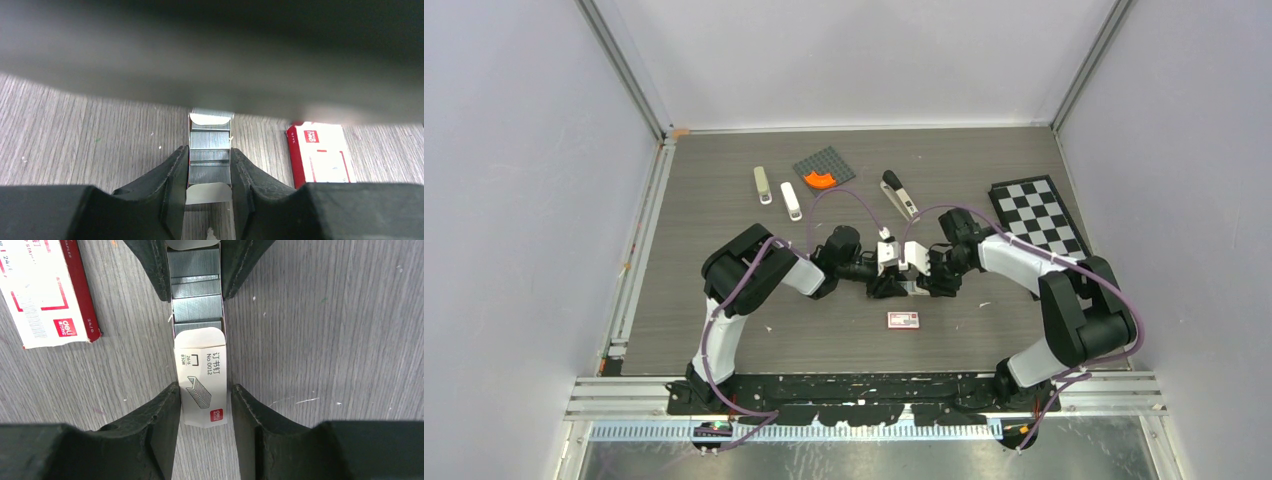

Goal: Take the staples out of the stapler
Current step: Close the staple box at the center of the board.

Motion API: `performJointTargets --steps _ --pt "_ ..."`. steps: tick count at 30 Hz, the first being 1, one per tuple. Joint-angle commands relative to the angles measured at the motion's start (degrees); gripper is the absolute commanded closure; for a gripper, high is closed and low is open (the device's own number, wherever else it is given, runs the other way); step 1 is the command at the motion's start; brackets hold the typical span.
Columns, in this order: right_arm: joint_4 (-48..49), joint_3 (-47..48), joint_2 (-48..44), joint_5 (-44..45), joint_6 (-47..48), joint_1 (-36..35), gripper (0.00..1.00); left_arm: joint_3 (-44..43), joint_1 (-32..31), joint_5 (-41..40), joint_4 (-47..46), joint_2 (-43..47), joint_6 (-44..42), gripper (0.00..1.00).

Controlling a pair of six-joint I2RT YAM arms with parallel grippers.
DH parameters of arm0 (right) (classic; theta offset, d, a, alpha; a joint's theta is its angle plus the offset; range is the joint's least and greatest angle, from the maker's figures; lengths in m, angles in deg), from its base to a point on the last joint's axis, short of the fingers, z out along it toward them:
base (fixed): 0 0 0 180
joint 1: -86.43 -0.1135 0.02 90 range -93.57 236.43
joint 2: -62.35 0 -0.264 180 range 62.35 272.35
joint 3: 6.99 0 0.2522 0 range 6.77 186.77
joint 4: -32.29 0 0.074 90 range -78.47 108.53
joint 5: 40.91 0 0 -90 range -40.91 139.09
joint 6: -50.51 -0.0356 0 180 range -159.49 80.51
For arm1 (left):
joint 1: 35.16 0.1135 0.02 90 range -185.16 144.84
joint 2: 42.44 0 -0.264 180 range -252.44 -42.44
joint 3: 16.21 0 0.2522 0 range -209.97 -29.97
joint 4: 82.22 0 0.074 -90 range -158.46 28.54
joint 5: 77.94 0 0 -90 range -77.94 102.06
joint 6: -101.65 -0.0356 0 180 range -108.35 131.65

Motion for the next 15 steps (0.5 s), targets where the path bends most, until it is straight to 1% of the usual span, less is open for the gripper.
performJointTargets --steps 1,8,15 --pt "6.0 -2.1 -0.8 0.1 2.5 -0.8 0.53 -0.7 -1.2 1.6 6.0 -2.0 -1.6 0.65" --pt "5.9 -3.5 -2.7 -2.6 4.7 -0.3 0.55 -0.2 -1.2 2.1 4.9 -2.0 -1.8 0.64" --pt "6.6 -4.5 -2.8 -2.2 5.9 -0.4 0.53 -0.2 -1.2 3.0 4.6 -2.1 -1.9 0.64"
